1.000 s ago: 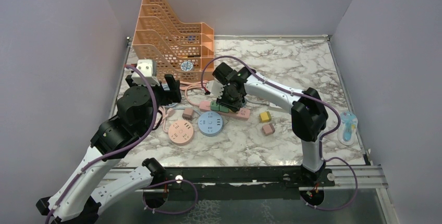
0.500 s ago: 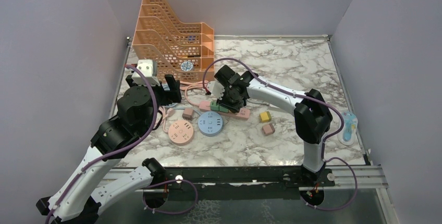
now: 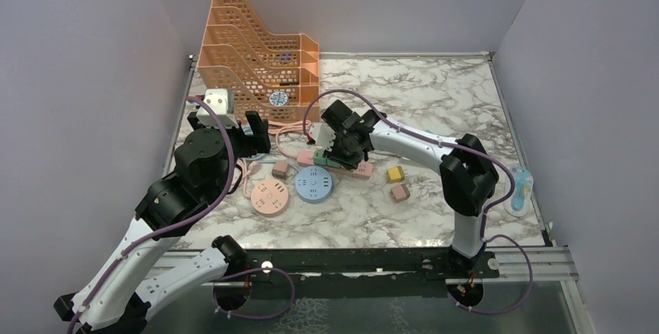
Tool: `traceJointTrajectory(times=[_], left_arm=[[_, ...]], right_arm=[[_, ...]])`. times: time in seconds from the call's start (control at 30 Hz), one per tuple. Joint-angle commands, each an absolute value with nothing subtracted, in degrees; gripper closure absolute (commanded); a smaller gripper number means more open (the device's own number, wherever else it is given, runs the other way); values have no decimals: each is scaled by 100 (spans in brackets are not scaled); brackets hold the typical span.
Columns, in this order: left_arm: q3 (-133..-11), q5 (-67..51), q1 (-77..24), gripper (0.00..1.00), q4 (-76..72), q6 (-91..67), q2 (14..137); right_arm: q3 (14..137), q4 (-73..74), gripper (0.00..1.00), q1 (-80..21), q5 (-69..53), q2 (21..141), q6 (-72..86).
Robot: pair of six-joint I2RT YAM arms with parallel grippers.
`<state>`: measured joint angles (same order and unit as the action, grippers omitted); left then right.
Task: Insert the plug
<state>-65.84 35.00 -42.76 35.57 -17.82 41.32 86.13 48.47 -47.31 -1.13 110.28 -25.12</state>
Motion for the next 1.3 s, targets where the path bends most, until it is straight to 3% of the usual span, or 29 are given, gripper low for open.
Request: traceJointTrajectory(times=[0.0, 0.3, 0.67, 0.9, 0.93, 1.13, 1.27], left_arm=[[-6535, 3590, -4271, 16, 3586, -1793, 4087], [-6520, 3621, -4271, 16, 3579, -1758, 4104], [-6556, 3665, -4271, 16, 3578, -1703, 4179], [-6661, 3656, -4271, 16, 3571, -1639, 4300], [-6676, 3649, -4271, 16, 3574, -1635, 4318], [-6761, 3582, -4271, 16, 3552, -1622, 4403], [-6782, 3515, -4274, 16, 3517, -1626, 4432]], right_arm=[[7973, 4237, 99, -4749, 74, 11333, -2764], [7452, 3996, 99, -4452, -407, 11422, -3345], [7736, 4799, 99, -4298, -1350, 12197, -3723], [8332, 4840, 98, -4289, -1305, 11832, -3034], [8457, 4856, 97, -4277, -1261, 11729, -2832], [8642, 4624, 59, -4246, -1215, 10813, -2257], [8237, 4028, 49, -4183, -1070, 10007, -1788]])
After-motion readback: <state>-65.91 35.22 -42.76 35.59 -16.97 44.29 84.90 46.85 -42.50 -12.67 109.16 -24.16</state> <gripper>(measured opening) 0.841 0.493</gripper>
